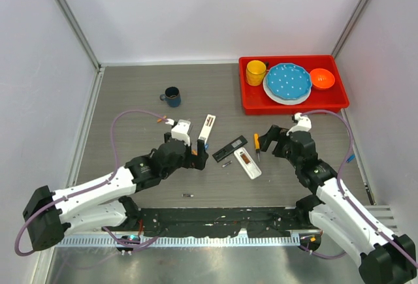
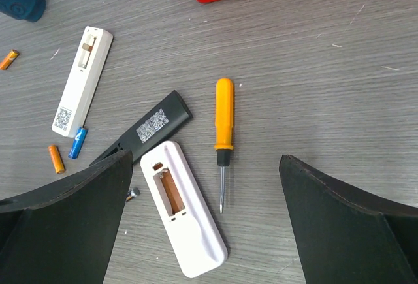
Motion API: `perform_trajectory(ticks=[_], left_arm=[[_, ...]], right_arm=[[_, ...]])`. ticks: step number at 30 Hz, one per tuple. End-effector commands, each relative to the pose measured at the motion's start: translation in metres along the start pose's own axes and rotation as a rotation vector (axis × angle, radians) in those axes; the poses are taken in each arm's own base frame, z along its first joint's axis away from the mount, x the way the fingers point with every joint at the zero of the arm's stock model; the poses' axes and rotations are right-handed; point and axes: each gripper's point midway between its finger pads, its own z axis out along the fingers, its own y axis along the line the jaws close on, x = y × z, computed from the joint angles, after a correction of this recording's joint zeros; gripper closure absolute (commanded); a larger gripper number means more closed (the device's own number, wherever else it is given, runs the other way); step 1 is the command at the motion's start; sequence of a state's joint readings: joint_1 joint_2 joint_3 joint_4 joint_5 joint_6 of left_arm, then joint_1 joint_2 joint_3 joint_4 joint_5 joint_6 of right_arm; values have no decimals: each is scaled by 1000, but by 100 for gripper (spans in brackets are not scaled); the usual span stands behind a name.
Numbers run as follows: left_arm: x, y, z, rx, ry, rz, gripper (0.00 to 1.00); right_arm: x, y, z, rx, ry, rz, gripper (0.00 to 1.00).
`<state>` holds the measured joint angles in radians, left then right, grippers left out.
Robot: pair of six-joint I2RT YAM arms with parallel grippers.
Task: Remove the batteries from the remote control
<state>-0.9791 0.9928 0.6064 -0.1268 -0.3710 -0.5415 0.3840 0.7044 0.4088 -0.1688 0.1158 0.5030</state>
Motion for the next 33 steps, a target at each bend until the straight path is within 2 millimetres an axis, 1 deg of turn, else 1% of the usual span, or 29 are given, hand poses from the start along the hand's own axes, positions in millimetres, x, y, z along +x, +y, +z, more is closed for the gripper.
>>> perform_trajectory(ticks=[1,2,4,9,10,11,13,14,15,17,18,19,21,22,24,25,26,27,28,30,31,33], left_arm=[[33,3,-18,-29,189,-120,0],[37,0,-20,-8,203,-157,0],[39,-6,-21,19,212,-210,0],[23,5,-23,51,169,-341,0],[18,15,-21,32,161,-368,0],[20,13,-22,61,188,-375,0],[17,21,-20,67,204,-405,0],[17,14,-22,114,235,-415,1],[21,20,-20,91,259,-415,0],[16,31,-17,59,257,-426,0],[18,38,-15,35,268,-426,0],[12,49,-13,8,248,-442,0],[7,63,-12,-26,240,-462,0],[-2,79,-12,-62,208,-477,0],[-7,95,-14,-100,195,-494,0],[-16,109,-16,-128,171,-501,0],[-20,116,-17,-146,159,-501,0],[-23,123,-20,-165,156,-499,0],[-31,136,-22,-215,126,-498,1],[-37,145,-25,-257,109,-488,0],[-46,153,-28,-309,77,-479,0],[-53,158,-32,-339,46,-477,0]], right_arm=[[-5,0,-4,7,-21,18,0],[-5,-1,-4,5,-24,22,0],[-5,0,-6,-4,-26,31,0],[-5,2,-11,-4,-20,45,0],[-4,2,-12,-4,-11,50,0],[-7,4,-13,-10,-13,54,0],[-10,6,-16,-4,-12,60,0],[-12,6,-17,-4,-11,61,0],[-13,6,-19,0,-14,61,0],[-20,4,-24,16,-29,61,0],[-20,3,-25,24,-31,62,0],[-23,2,-27,34,-40,63,0],[-25,-1,-28,51,-44,61,0],[-28,0,-29,53,-48,60,0],[-31,-4,-27,86,-47,45,0],[-33,-5,-27,98,-50,39,0],[-42,-6,-28,114,-70,33,0],[-44,-8,-25,136,-68,17,0],[-52,-7,-26,143,-86,15,0],[-58,-12,-23,180,-99,0,0],[-65,-10,-22,180,-117,-14,0],[-71,-13,-20,210,-133,-23,0]])
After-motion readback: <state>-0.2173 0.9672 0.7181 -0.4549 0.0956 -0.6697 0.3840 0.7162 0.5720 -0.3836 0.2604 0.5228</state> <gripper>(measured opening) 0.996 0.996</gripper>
